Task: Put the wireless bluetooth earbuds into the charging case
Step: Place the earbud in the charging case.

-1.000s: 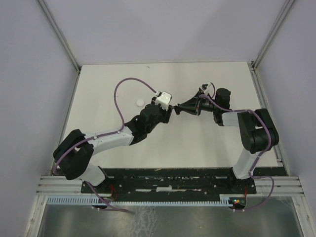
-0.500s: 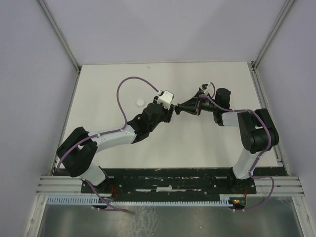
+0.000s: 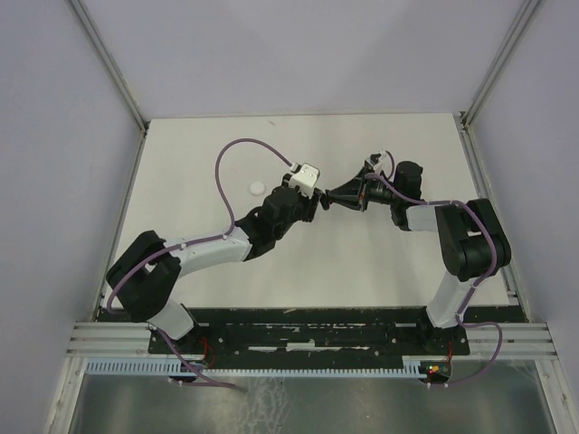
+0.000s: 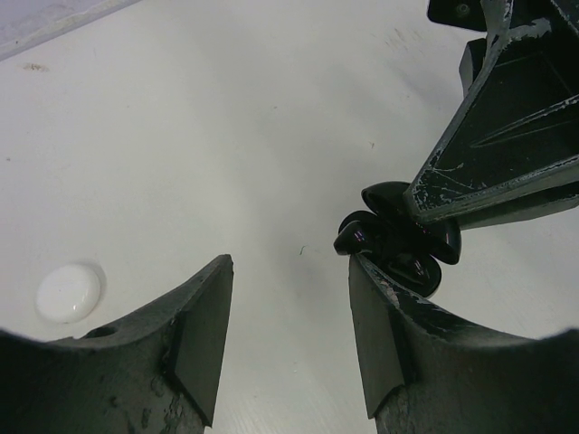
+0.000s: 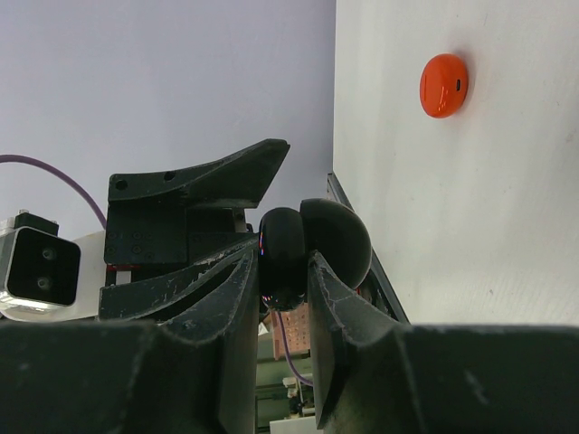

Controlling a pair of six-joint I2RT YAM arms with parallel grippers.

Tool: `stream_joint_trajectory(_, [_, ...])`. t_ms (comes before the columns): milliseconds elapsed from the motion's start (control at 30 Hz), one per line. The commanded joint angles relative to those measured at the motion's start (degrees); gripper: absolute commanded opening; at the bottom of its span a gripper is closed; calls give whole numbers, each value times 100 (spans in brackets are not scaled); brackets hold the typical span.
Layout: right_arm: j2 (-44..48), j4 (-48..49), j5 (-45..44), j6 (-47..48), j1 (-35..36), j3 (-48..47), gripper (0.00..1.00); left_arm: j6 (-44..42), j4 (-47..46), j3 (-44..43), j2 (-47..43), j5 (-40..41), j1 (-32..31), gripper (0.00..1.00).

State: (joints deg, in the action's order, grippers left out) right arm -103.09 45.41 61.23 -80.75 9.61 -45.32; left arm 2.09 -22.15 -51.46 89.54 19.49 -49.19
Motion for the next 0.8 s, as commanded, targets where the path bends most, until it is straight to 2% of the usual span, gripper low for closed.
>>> stream_joint_trajectory(0, [219, 322, 151, 41, -20, -150, 5, -59, -158, -264, 66, 143, 32, 61])
stream_joint_trajectory(400, [219, 331, 147, 50, -27, -135, 5, -81, -164, -305, 59, 194, 77, 61])
stream_joint_trajectory(533, [190, 329, 129, 55, -25, -135, 5, -13, -128, -210, -5, 456, 100, 61])
stream_joint_trajectory(633, [163, 187, 53, 200, -28, -148, 4, 291, -123, 22, -177, 886, 155, 61])
stream_joint_trajectory(767, [68, 75, -38, 344, -21, -178, 4, 763, -238, 409, -425, 797, 199, 61])
